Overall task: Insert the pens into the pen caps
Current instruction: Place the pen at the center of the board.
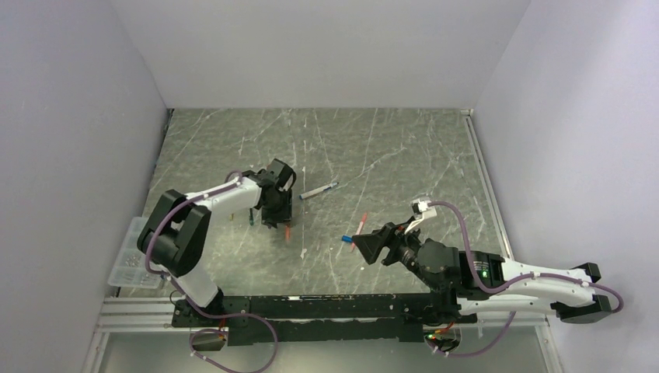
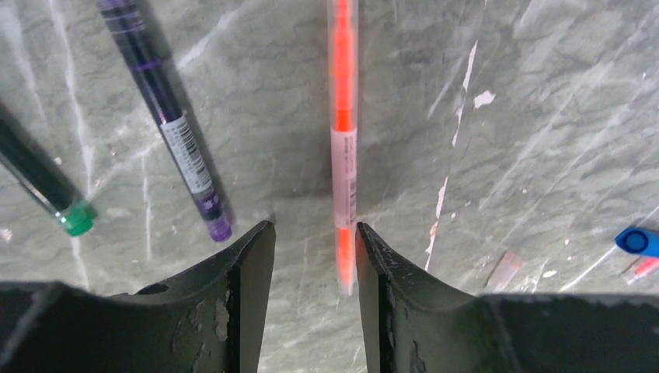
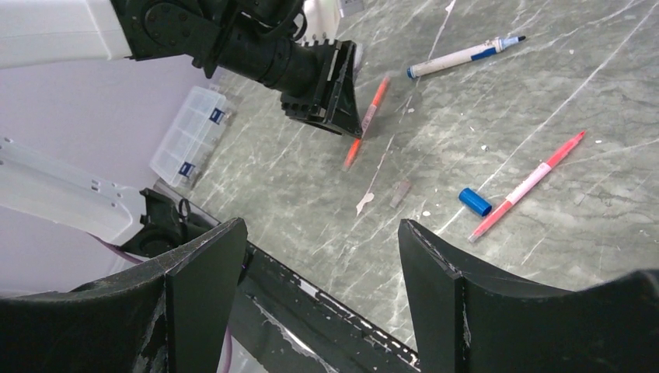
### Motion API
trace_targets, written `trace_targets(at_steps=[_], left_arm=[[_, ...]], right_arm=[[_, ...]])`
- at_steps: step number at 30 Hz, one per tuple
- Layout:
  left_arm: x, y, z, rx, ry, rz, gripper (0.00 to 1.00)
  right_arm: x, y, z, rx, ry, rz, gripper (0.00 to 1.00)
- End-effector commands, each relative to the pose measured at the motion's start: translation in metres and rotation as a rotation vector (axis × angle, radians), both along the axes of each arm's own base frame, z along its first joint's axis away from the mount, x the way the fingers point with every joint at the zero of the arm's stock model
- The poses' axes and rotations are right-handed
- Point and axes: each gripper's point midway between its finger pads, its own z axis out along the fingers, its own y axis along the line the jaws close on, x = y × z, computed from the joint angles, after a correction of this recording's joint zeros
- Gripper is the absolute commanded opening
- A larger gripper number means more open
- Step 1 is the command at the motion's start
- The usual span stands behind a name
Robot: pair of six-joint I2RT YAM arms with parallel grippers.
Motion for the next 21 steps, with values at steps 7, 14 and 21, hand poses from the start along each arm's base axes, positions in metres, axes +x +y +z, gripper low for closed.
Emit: trace_targets(at_steps=[7, 14, 21], left_arm=[[-0.010, -0.044, 0.105, -0.252, -0.151, -0.196, 0.52], [-0.037, -0.069, 0.123, -0.318, -0.168, -0.288, 0.53], [-0.057, -0.112, 0.112, -0.383, -0.164, -0.340, 0.54]], right_arm=[[0.019, -0.034, -0.003, -0.181, 0.012, -0.184, 0.76], [0.028, -0.048, -0.016, -0.377, 0.042, -0.283, 0.79], [0.054, -0.051, -0.054, -0.522, 0.178, -0.336, 0.77]])
